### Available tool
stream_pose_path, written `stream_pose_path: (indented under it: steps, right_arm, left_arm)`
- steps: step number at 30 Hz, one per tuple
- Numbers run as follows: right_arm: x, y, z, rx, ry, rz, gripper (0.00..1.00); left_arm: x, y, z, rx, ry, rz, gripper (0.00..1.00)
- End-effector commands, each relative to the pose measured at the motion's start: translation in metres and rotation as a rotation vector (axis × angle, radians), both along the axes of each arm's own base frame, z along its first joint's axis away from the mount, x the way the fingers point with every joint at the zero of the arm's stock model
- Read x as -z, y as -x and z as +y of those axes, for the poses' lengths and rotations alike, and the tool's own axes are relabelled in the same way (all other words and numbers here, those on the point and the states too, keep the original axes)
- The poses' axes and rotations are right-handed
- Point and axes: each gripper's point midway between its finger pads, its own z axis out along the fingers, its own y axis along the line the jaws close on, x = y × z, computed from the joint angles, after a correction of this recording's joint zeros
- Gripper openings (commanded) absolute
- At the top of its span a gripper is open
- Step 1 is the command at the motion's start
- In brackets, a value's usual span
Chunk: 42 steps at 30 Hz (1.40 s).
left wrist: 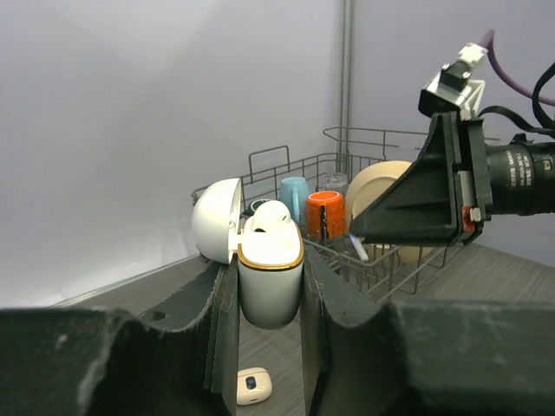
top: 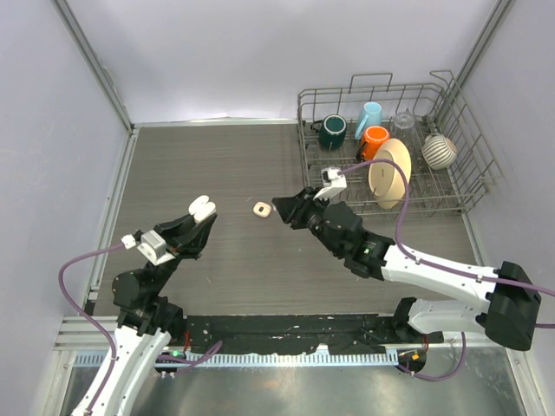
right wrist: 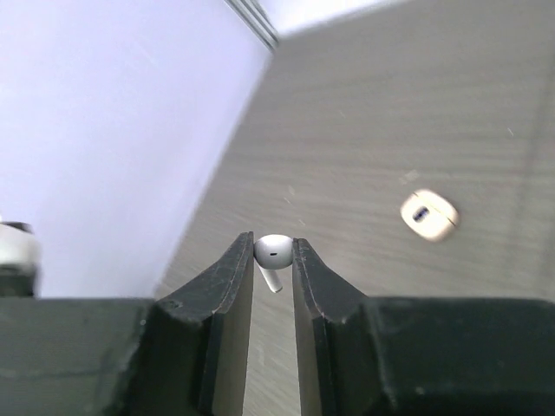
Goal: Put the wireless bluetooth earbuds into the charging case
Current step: Pick up the earbud from the center of the board, then place the earbud in the charging case.
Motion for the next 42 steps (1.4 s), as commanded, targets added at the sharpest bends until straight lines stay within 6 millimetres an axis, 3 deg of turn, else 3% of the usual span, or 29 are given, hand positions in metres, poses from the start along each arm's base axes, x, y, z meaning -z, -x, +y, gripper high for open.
stream_pose_path:
  steps: [1,3,4,5,13,19,27,42]
  right_arm:
    - [-0.094,0.001,-0.011,0.031,-0.312,-0.245,0.01]
    - [-0.121,0.010,-0.012,-0.014,-0.392,-0.325,0.01]
    - [-0.122,0.014,-0.009,-0.038,-0.405,-0.351,0.01]
    - [-0.142,0.020,-0.012,-0.051,-0.482,-0.410,0.01]
    - [-0.182,0.058,0.017,-0.262,-0.573,-0.558,0.01]
    - [-0.199,0.080,0.041,-0.395,-0.590,-0.631,0.01]
    - [-0.199,0.090,0.071,-0.507,-0.551,-0.633,0.01]
    - [-0.170,0.085,0.110,-0.545,-0.430,-0.538,0.01]
  left_arm:
    - [-0.021,0.005,0.003,0.005,0.058,-0.056,0.00]
    - [-0.021,0.005,0.002,0.010,0.064,-0.056,0.00]
    - [-0.021,0.005,0.002,0.012,0.064,-0.057,0.00]
    - [-0.023,0.006,0.002,0.017,0.071,-0.064,0.00]
    - [-0.020,0.006,-0.006,0.062,0.069,-0.070,0.00]
    - [-0.016,0.006,-0.012,0.091,0.043,-0.066,0.00]
    - [-0.016,0.007,-0.015,0.109,0.027,-0.069,0.00]
    - [-0.024,0.014,-0.022,0.158,0.013,-0.090,0.00]
